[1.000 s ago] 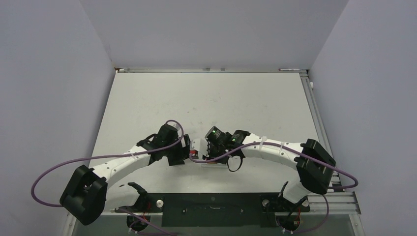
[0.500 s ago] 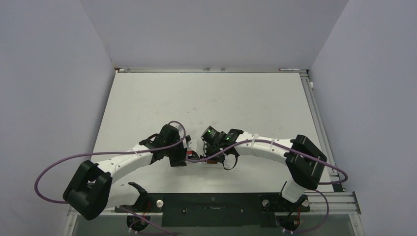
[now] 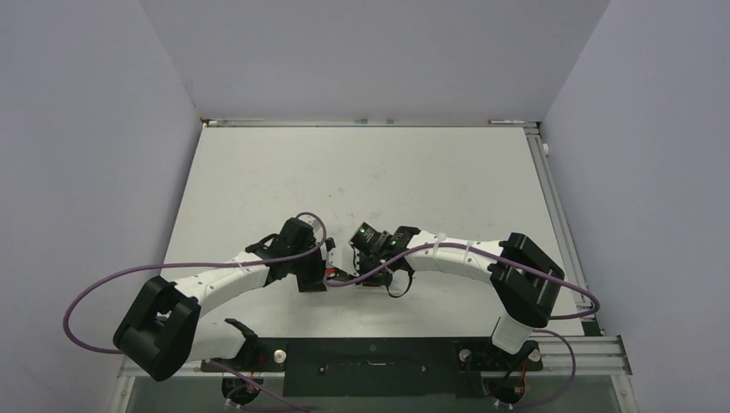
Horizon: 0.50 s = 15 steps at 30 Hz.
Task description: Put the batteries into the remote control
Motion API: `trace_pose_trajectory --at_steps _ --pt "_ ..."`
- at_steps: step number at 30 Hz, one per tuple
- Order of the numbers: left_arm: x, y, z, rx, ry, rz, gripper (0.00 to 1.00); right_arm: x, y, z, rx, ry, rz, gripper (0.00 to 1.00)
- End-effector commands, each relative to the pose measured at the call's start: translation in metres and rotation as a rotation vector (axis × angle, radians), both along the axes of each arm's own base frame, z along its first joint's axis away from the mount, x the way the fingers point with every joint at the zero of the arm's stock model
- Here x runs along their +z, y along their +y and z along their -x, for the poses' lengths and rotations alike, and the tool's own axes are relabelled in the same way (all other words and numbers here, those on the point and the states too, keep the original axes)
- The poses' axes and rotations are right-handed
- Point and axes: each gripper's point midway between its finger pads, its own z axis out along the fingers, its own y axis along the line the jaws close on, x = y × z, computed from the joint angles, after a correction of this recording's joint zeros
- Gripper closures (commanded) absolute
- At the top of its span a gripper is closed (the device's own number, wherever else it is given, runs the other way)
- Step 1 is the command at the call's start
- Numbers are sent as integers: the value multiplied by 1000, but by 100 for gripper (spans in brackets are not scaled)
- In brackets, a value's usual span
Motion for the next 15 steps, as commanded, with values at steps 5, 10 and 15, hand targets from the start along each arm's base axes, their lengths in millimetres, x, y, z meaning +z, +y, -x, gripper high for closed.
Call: trace_pose_trajectory --at_steps 5,10,15 --pt "6 -9 -9 -21 -33 44 24 6 13 5 70 9 -26 91" --pt "5 -10 -9 -25 -28 44 24 6 16 7 81 18 -34 91" --pt "3 -10 -8 -28 -20 47 24 5 18 9 86 24 -44 92"
